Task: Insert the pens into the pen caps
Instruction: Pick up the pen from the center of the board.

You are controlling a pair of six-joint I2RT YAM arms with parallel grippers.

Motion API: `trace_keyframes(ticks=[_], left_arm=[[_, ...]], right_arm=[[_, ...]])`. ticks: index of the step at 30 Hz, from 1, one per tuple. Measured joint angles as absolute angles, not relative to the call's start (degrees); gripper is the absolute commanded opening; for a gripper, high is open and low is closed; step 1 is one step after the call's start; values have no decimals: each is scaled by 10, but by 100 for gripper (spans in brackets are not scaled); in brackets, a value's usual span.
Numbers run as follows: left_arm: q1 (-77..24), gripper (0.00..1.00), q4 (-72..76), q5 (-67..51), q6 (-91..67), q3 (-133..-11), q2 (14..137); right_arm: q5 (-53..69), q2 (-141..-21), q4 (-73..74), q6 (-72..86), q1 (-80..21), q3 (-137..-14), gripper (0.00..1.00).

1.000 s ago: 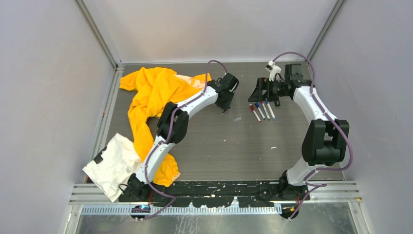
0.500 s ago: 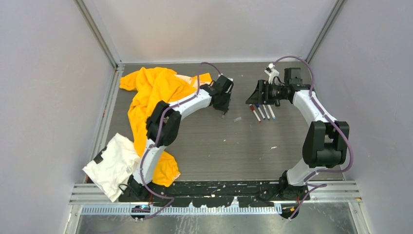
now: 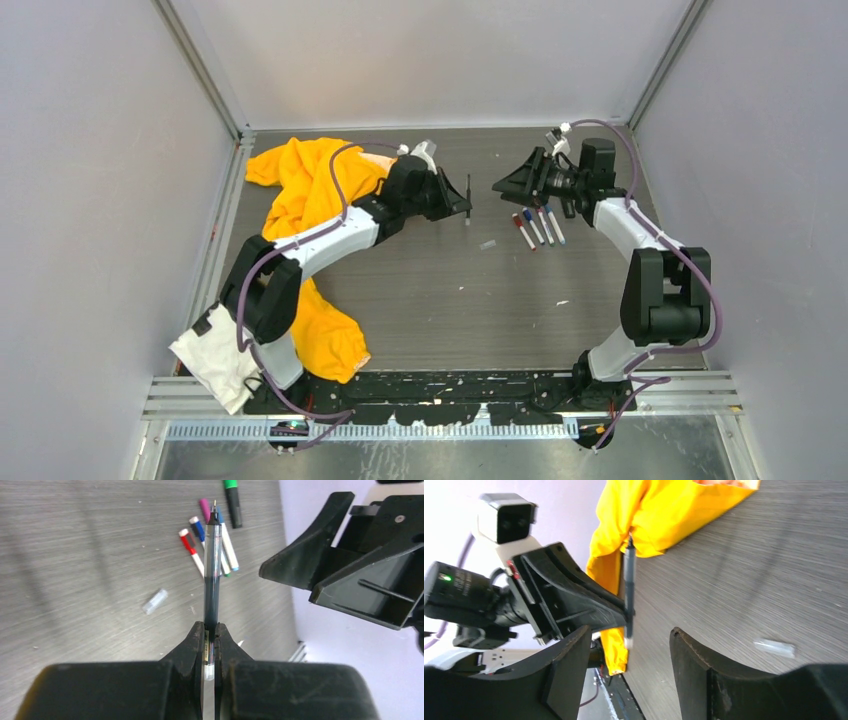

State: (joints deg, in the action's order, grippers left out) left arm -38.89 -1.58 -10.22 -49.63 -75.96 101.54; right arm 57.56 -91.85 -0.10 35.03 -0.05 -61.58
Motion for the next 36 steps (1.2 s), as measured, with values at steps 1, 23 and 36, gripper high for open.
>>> trace_keyframes(ticks=[1, 23, 36], left_arm=[[-389, 1, 8, -106, -517, -742, 1006], [-402, 1, 179, -116, -627, -666, 987], [-406, 1, 211, -119, -629, -665, 987]], right_arm=[[578, -919, -21, 370, -6, -615, 65], [553, -920, -9, 396, -70, -632, 51], [551, -934, -77, 461, -79, -631, 28]])
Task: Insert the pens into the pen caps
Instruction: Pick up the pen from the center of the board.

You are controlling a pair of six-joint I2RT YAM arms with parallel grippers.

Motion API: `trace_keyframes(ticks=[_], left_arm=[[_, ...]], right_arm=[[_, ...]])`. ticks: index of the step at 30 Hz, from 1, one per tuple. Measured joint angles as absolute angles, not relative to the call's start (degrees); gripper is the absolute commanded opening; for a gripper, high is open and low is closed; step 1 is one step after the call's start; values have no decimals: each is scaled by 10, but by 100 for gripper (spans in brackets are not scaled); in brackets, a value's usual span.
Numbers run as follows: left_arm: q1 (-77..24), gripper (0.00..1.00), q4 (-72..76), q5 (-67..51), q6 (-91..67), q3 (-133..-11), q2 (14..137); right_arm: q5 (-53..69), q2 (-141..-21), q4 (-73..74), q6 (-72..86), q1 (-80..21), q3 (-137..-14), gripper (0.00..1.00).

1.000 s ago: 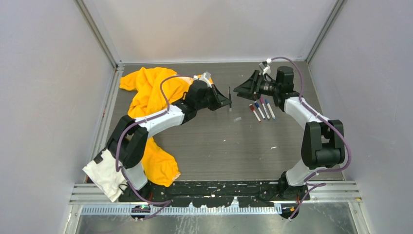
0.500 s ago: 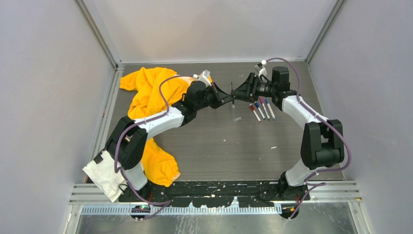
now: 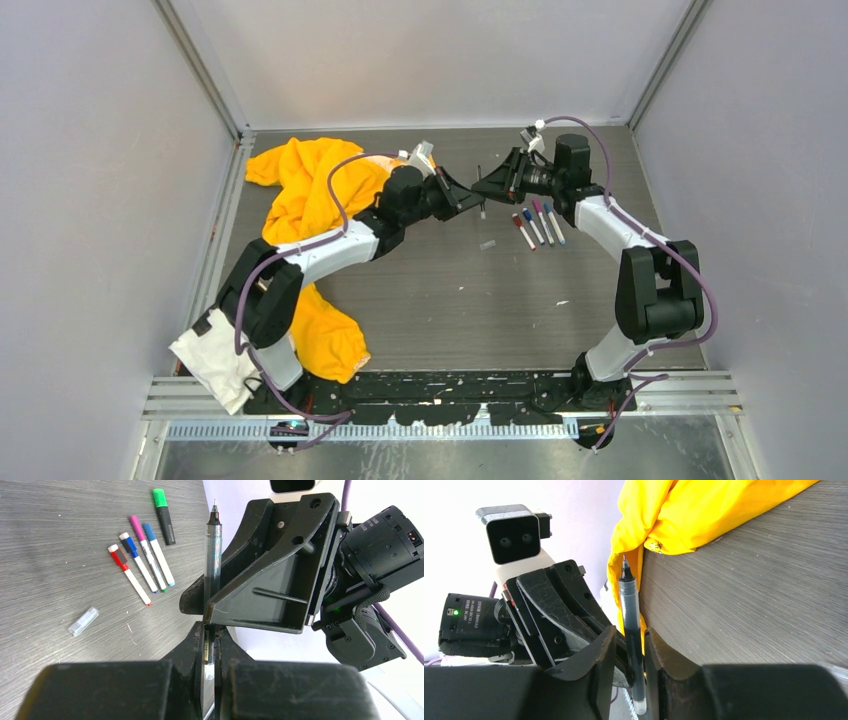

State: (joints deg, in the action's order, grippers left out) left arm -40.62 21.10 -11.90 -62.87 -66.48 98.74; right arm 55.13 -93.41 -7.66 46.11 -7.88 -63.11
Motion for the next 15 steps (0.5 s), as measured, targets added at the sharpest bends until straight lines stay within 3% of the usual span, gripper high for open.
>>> trace_keyframes(ticks=[5, 9, 12, 15], left_arm=[[-407, 2, 220, -120, -633, -665, 987], [-407, 20, 226, -118, -636, -661, 986], [-407, 39, 234, -120, -627, -652, 980], [-407, 48, 232, -123, -603, -628, 955]], right_arm=[[546, -936, -86, 466, -83, -630, 2], [550, -937, -92, 465, -83, -630, 1], [568, -938, -94, 454, -83, -630, 1], [596, -938, -83, 426, -83, -632, 1]])
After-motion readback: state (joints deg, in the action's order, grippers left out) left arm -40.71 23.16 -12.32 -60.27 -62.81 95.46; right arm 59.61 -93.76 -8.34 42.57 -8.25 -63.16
